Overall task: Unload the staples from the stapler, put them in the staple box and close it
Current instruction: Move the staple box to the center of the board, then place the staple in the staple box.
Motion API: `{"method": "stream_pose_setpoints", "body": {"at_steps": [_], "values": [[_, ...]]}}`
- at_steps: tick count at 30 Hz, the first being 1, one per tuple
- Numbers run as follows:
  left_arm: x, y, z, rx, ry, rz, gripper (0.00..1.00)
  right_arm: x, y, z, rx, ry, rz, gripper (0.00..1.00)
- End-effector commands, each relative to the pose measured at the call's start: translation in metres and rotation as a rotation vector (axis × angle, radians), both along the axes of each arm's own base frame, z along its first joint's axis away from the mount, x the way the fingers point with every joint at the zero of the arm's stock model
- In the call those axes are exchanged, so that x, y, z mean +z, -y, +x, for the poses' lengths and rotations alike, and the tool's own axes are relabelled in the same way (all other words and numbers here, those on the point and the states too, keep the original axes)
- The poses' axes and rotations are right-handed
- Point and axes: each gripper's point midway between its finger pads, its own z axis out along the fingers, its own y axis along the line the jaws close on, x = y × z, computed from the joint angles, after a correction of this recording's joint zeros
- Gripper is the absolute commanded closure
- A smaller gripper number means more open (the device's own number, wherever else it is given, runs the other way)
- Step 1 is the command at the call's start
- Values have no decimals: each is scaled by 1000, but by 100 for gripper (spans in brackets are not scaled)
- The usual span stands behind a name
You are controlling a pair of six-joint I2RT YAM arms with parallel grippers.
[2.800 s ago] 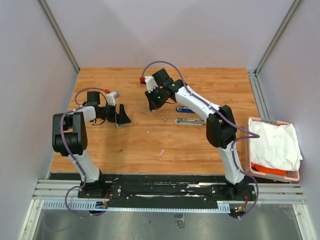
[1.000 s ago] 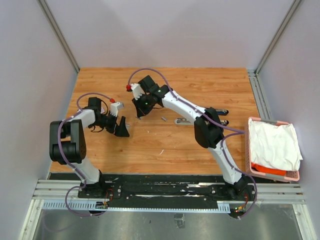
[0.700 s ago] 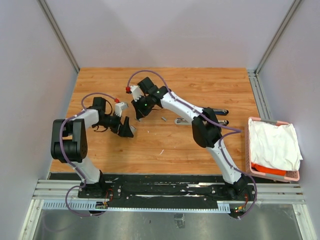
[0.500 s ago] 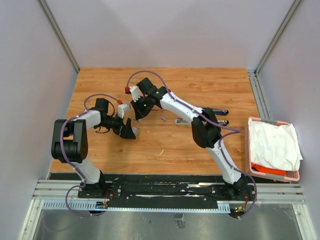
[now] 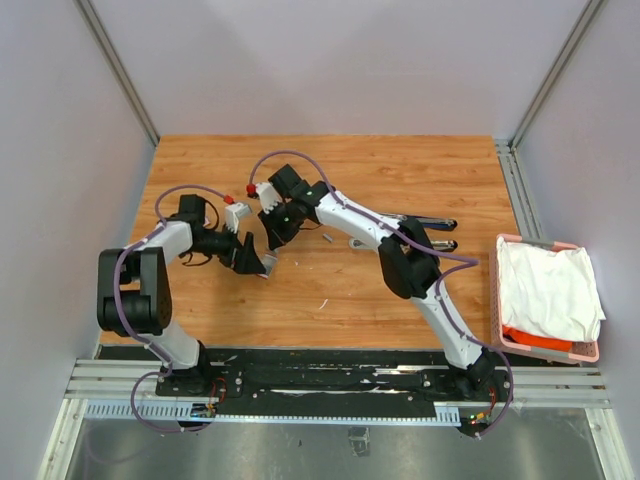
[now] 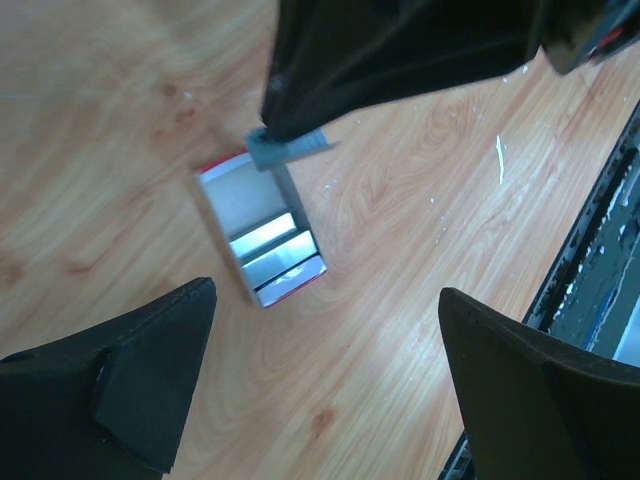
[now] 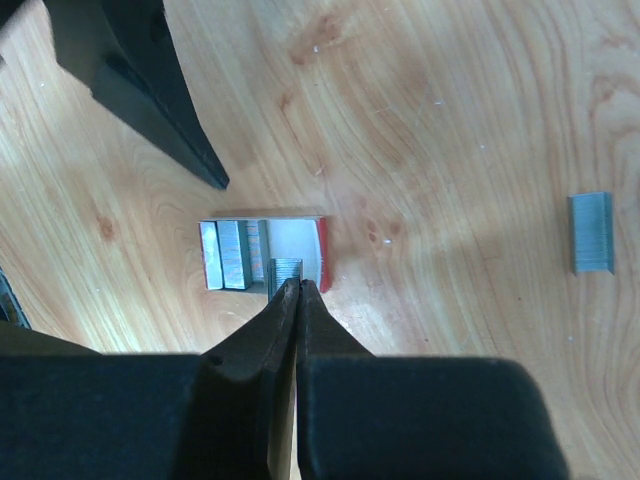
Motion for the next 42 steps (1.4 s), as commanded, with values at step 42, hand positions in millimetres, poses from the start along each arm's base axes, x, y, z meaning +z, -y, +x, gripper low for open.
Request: {"method": "stream_pose_setpoints", "body": {"at_steps": [42], "values": [[49, -42, 3, 44, 186, -86, 2, -29, -27, -21, 135, 95, -80, 99]]}}
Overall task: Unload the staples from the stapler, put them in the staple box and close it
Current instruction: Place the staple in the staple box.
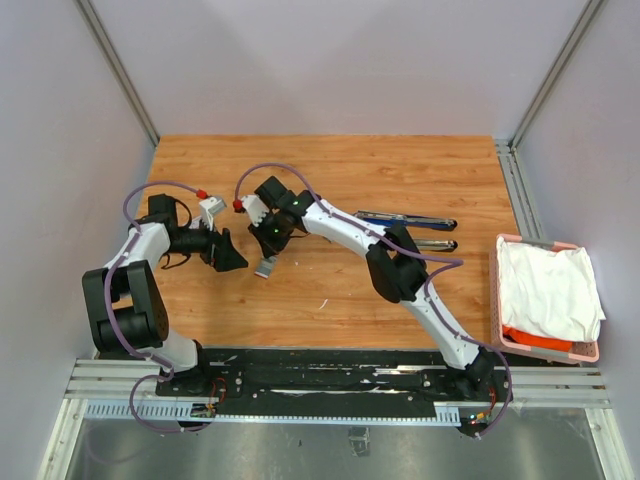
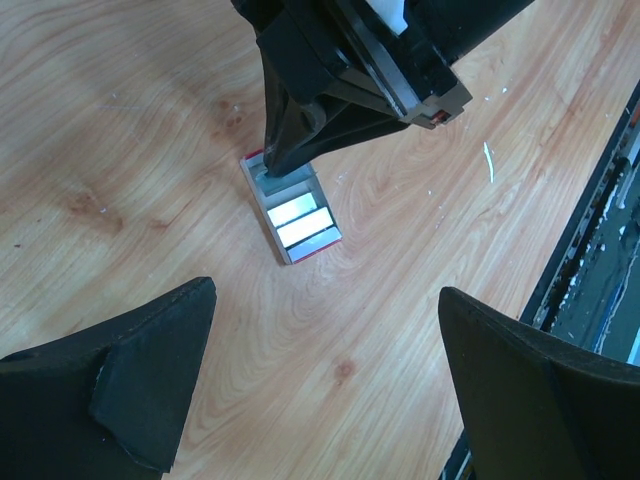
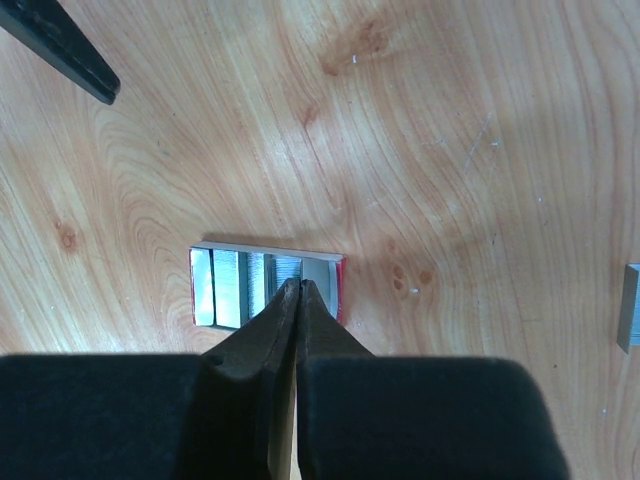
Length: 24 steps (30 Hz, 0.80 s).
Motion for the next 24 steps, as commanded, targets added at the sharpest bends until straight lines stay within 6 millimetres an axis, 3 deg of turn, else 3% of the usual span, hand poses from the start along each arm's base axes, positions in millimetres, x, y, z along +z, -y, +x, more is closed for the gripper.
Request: {"method": "stream_pose_setpoints", "body": {"at_steps": [1, 24], "values": [[2, 2, -3, -14, 14, -27, 2, -3, -8, -8, 32, 21, -19, 99], [1, 3, -4, -22, 6, -37, 2, -8, -1, -7, 38, 42, -47, 99]]}}
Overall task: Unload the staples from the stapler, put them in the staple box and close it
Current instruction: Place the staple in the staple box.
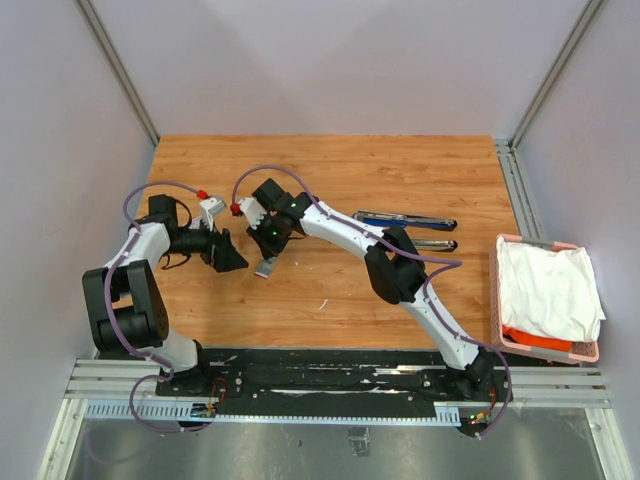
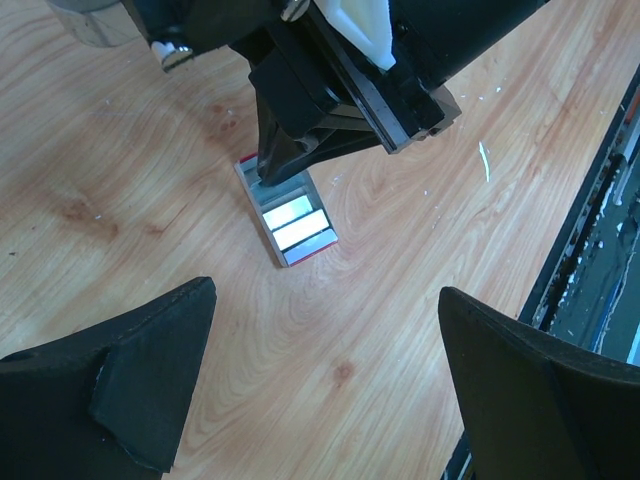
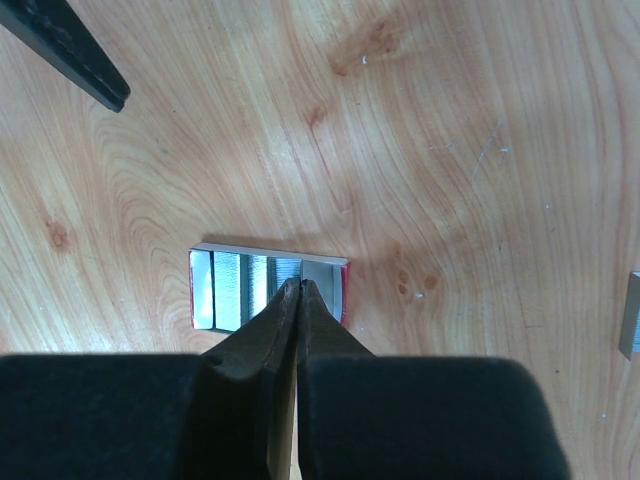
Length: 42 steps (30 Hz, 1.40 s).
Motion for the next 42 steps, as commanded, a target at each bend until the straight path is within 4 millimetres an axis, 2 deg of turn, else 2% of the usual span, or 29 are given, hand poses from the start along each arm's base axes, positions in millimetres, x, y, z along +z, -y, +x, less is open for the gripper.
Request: {"method": "stream_pose_setpoints", "body": {"at_steps": [1, 13, 26, 42], "values": [[-1, 2, -3, -7, -6, -28, 2, -7, 2, -5, 14, 7, -35, 99], [-1, 2, -3, -9, -6, -30, 2, -17, 4, -7, 17, -5, -51, 99], [-2, 2, -4, -12, -7, -32, 2, -22, 5, -15, 39, -14, -63, 99], [-3, 2, -4, -15, -9, -34, 2, -24, 2, -16, 42, -3, -69, 95]]}}
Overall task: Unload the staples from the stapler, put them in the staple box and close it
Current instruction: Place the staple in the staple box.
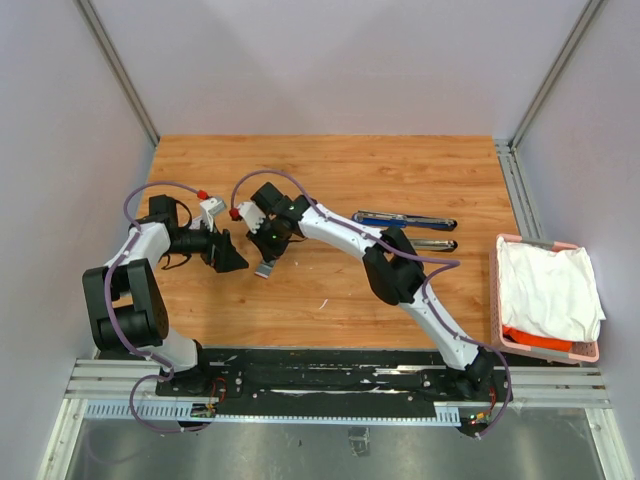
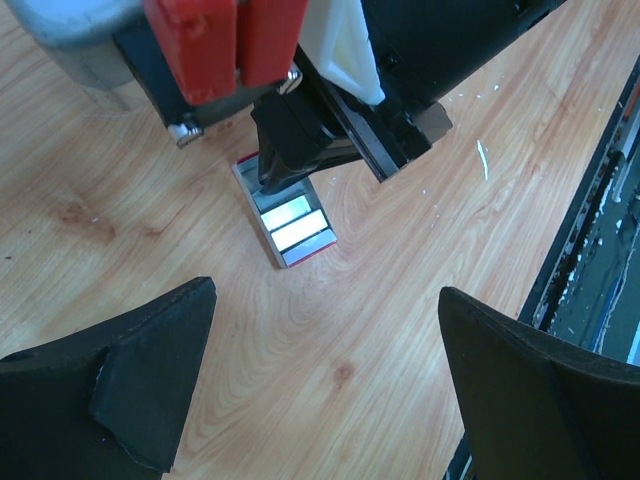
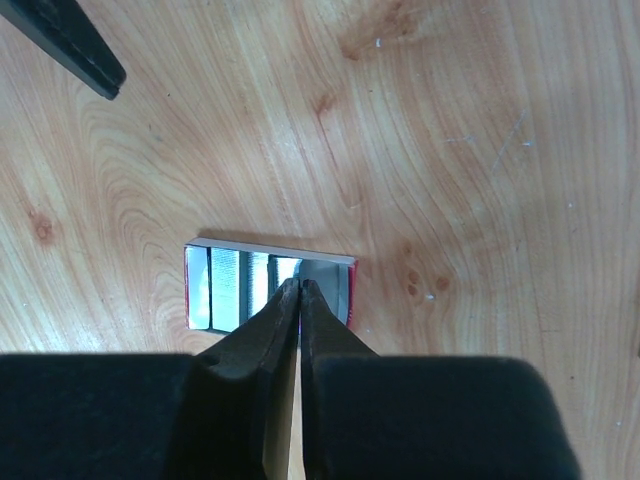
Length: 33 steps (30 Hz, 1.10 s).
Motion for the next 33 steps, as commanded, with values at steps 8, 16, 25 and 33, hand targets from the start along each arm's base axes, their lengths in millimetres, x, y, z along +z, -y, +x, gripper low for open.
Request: {"method": "stream_pose_setpoints", "body": {"at_steps": [8, 16, 25, 33], "values": [[-3, 2, -4, -6, -14, -29, 2, -15, -1, -16, 29, -12, -47, 90], [-3, 1, -4, -6, -16, -30, 2, -1, -2, -11, 28, 21, -34, 85], [-3, 2, -4, -7, -16, -31, 2, 11, -3, -9, 25, 41, -21, 80], [-4, 2, -4, -7, -17, -31, 2, 19, -4, -7, 25, 59, -13, 78]]}}
